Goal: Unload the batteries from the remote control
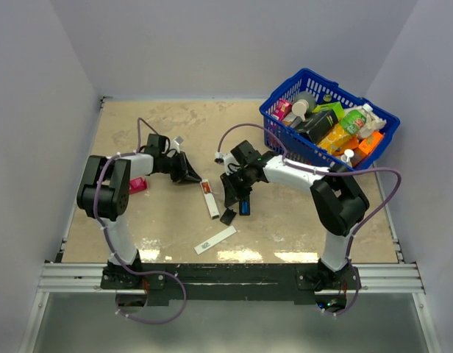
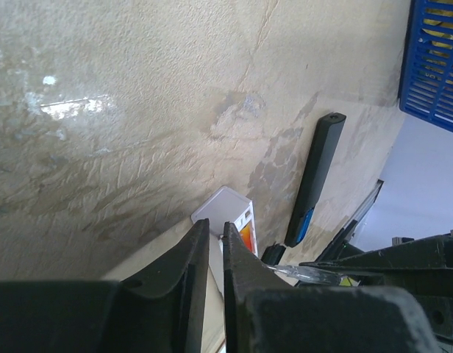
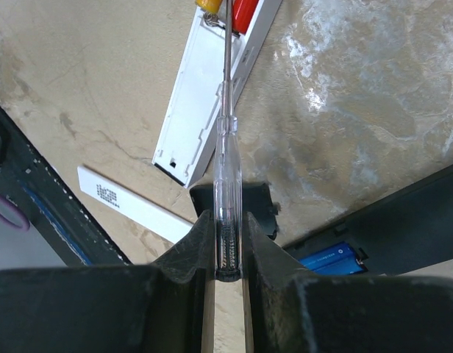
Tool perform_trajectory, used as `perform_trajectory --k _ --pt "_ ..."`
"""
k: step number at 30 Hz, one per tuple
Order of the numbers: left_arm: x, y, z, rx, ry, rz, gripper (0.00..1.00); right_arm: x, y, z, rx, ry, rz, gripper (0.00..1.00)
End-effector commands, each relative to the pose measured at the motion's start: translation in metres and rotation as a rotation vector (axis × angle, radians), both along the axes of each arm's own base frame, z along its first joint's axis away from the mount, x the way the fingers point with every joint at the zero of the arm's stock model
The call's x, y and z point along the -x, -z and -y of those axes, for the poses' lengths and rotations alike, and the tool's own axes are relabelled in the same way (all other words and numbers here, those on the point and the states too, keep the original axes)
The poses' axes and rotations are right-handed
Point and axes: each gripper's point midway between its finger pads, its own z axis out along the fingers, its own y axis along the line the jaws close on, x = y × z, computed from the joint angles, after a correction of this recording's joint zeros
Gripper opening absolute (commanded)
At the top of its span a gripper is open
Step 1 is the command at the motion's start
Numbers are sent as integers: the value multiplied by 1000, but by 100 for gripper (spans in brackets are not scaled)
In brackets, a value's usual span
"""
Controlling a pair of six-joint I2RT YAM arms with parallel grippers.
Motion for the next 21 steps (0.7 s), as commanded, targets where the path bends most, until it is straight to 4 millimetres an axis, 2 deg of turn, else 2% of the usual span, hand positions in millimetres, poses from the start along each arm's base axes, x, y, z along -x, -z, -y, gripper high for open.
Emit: perform_trajectory --k 1,5,12,16,21 --pt "-7 21 -8 -103 7 25 16 9 -4 11 -31 -49 -13 0" --pt "-7 17 -4 -96 20 39 16 9 -2 11 -47 -66 2 0" --pt "-3 18 2 -82 35 35 16 -3 -6 1 -90 -73 64 0" --pt "0 19 4 -80 43 31 16 -9 -15 -6 -131 -77 99 0" --pt "1 18 6 -72 49 32 16 -15 -40 -22 -209 -82 120 0"
